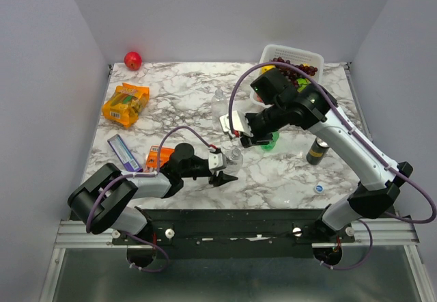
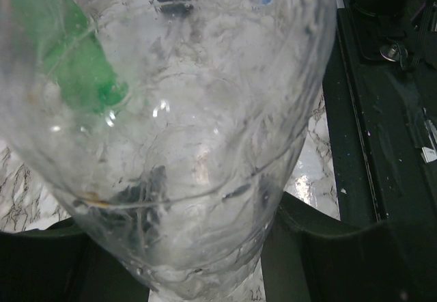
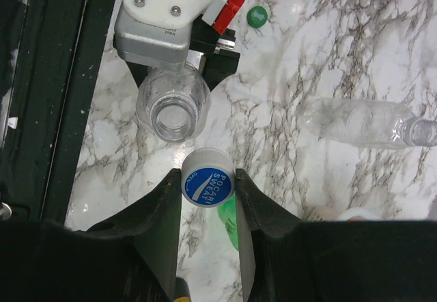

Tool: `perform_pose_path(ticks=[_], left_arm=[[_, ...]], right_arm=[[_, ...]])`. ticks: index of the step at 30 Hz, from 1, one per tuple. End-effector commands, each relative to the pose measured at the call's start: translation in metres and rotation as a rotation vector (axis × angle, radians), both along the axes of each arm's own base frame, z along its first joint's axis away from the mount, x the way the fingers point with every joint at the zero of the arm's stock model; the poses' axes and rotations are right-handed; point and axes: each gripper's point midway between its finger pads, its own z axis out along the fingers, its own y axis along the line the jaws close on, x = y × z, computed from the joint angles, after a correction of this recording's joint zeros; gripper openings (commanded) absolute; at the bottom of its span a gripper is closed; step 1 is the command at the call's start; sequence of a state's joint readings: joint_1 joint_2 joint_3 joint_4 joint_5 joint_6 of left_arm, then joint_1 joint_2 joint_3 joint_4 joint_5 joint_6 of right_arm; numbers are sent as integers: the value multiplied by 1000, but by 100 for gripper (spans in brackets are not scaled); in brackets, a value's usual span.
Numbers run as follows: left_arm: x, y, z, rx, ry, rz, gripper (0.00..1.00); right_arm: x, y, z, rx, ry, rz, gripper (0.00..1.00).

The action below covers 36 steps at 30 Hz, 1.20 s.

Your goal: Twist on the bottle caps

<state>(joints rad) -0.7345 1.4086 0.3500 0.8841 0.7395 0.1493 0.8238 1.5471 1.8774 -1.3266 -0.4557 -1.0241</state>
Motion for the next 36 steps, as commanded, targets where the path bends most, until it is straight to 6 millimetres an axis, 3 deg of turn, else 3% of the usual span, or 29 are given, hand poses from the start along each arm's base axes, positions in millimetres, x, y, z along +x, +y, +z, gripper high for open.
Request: perform_pose_path(ticks=[1, 21, 36], left_arm=[[-2, -2, 9, -26, -57, -26, 0], [6, -6, 7, -1, -82, -20, 0], [7, -11, 16, -26, -122, -23, 0]], right_arm=[[-25, -10, -10, -105, 42, 93, 40], [-54, -26, -43, -218, 102, 181, 41], [-49, -22, -48, -244, 105, 168, 41]])
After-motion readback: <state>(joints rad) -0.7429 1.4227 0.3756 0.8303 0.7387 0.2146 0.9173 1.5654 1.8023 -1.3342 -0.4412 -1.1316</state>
